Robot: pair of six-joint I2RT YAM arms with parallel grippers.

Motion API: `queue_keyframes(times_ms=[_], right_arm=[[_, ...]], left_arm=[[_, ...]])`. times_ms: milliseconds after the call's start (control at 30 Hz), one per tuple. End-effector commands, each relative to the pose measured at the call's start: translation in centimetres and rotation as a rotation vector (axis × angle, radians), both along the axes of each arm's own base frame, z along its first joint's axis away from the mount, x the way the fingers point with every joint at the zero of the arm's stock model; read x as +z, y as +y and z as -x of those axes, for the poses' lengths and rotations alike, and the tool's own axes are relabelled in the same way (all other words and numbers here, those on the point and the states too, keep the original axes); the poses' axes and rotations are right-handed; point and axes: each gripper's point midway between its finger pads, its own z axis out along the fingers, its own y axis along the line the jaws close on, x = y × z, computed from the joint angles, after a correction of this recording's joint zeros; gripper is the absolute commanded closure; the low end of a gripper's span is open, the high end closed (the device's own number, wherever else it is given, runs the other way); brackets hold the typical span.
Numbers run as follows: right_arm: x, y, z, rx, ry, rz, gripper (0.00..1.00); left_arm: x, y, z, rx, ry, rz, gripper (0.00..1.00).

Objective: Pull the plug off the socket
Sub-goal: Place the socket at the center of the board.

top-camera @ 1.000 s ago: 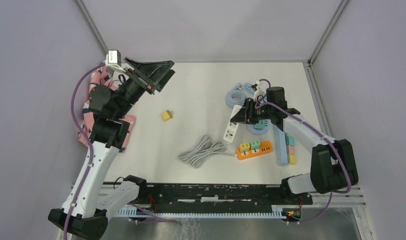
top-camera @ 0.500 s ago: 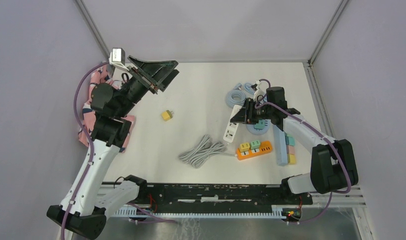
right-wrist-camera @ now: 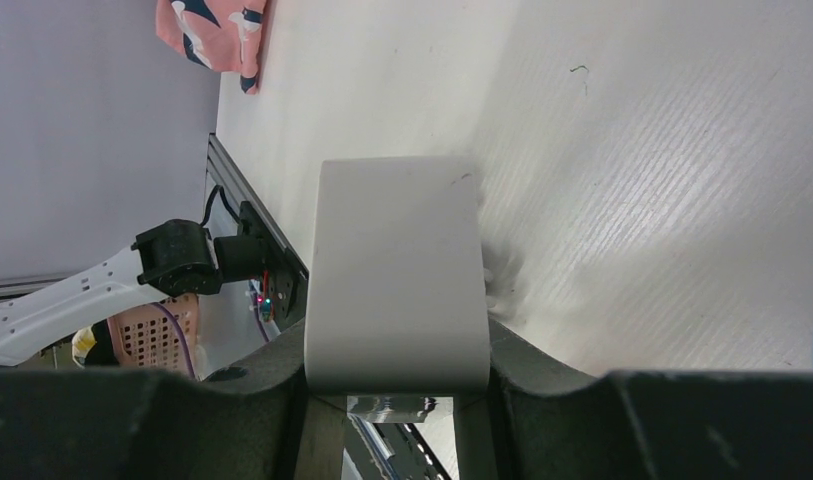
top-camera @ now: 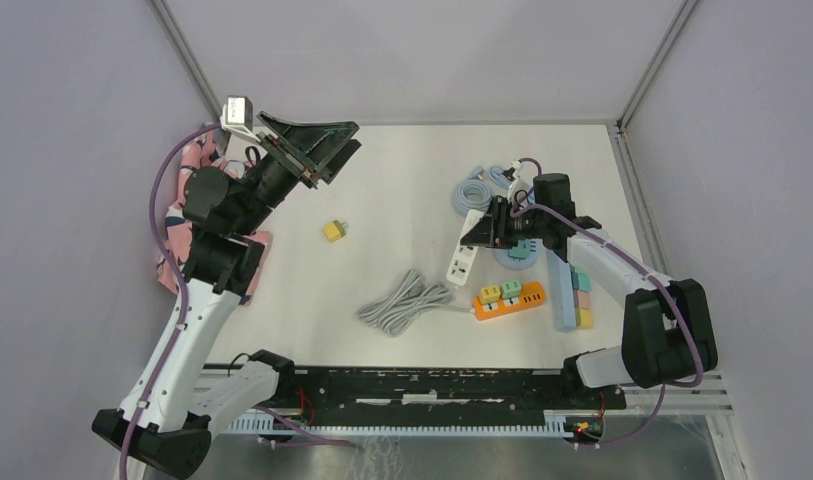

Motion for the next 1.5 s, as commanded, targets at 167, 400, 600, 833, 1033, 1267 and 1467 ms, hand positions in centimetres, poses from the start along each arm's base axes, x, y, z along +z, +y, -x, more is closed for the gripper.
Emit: queue_keyframes(times_ms=[167, 400, 600, 833, 1033, 1267, 1467], right_arm=[[4.6, 0.7, -0.9, 0.035, -0.126, -0.081, 1.0], [6.4, 0.6, -0.8, 0.037, -0.149, -0.115, 1.0], [8.3, 0.6, -0.6, 0.043, -0.178, -0.146, 1.0], [11.2, 0.8, -0.3, 0.056, -0.208, -0.177, 1.0], [12.9, 1.1, -0.2, 0.084, -0.231, -0.208, 1.0], [14.4, 1.6, 0.9, 0.177, -0.283, -0.261, 1.0], [15.1, 2.4, 1.5, 0.243, -0.323, -0.358, 1.0]], left_arm=[[2.3, -0.2, 1.4, -0.023, -0.087, 0.032, 0.01], [-3.7, -0.3, -0.3, 0.032, -0.046, -0.077, 0.01], [-10.3, -2.0, -0.3, -0.059, -0.12, -0.137, 0.01], [-17.1, -3.3, 1.1, -0.108, -0.245, -0.253, 0.01], [-20.8, -5.2, 1.9, -0.161, -0.293, -0.299, 0.01], [-22.8, -8.8, 1.7, -0.345, -0.251, -0.267, 0.03], [-24.9, -13.5, 3.0, -0.475, -0.236, -0.314, 0.1]])
